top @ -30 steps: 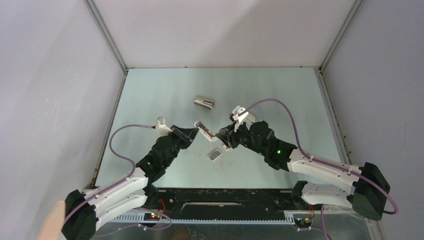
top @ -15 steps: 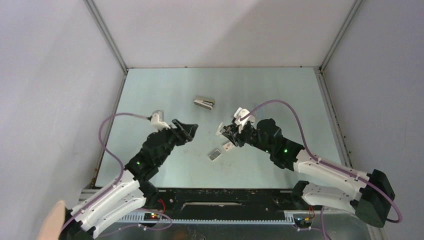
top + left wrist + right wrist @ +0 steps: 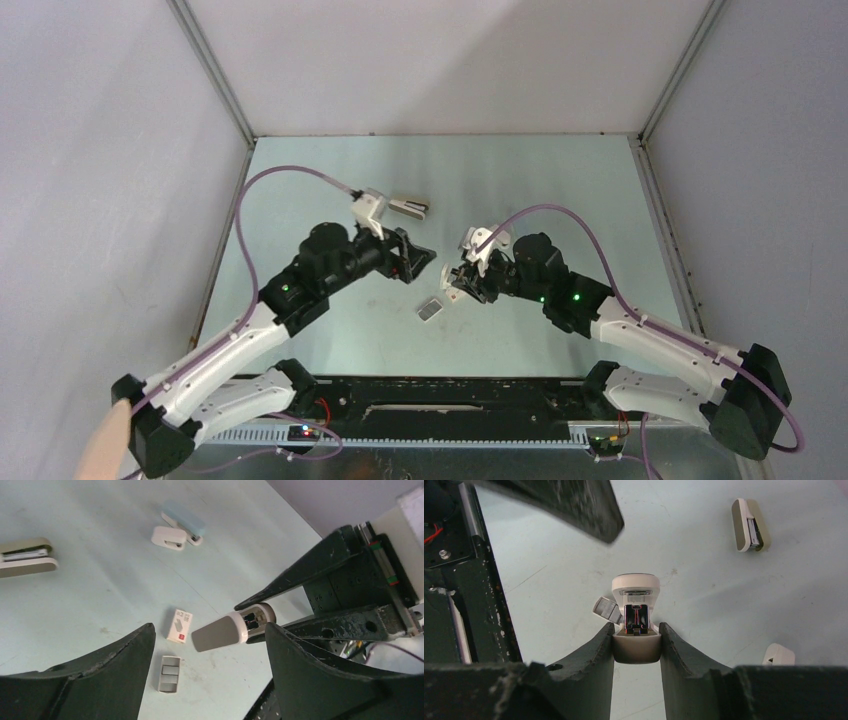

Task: Load the staples into the stapler

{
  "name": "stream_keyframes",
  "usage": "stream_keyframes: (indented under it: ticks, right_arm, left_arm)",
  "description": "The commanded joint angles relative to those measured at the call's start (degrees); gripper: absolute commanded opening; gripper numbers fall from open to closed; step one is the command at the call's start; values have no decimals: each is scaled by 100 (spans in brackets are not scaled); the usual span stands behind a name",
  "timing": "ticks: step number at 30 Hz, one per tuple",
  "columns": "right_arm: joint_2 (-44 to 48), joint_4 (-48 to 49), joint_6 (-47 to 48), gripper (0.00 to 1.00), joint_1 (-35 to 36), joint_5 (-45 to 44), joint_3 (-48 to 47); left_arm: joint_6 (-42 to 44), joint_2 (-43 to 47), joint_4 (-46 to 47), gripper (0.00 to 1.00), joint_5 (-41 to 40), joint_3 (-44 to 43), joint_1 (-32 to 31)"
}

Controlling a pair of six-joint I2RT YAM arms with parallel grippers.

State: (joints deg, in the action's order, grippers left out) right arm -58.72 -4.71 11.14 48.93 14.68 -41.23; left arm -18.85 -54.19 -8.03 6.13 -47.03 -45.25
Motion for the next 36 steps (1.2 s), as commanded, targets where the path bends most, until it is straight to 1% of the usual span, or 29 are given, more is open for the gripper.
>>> stream_keyframes:
  ticks: [1,5,11,20,23,25,29,36]
  right_arm:
    - [-108,140,68,0,68,32,-404]
    - [-88,176,51,0,88,-79,-403]
    - [-104,213,22,0,100,-248,-404]
    - [-191,260,45,0,155,-446,-403]
    - [-188,260,55,0,168,-495,-403]
    - [-176,252,63,0,177,-529,-403]
    - [-105,231,100,0,178,-624,-403]
    - [477,256,111,0,44,-500,-269]
  left_arm:
    - [175,-213,-298,81,-241,-369,-221]
    - [-126,-397,-287,75,-483,-341,-276]
    - [-328,-656,-333,67,-595,-377,-353]
    - [-506,-964,-304,66,-679,-502,-529]
    - [-522,-1026,-391,62,-903,-546,-554]
    - [-540,-1058,-498,56,-1051,-572,-559]
    - [-547,-1068,-609,39,-1317,-564,-555]
    - [-706,-887,-823,24,-2169,-373,-546]
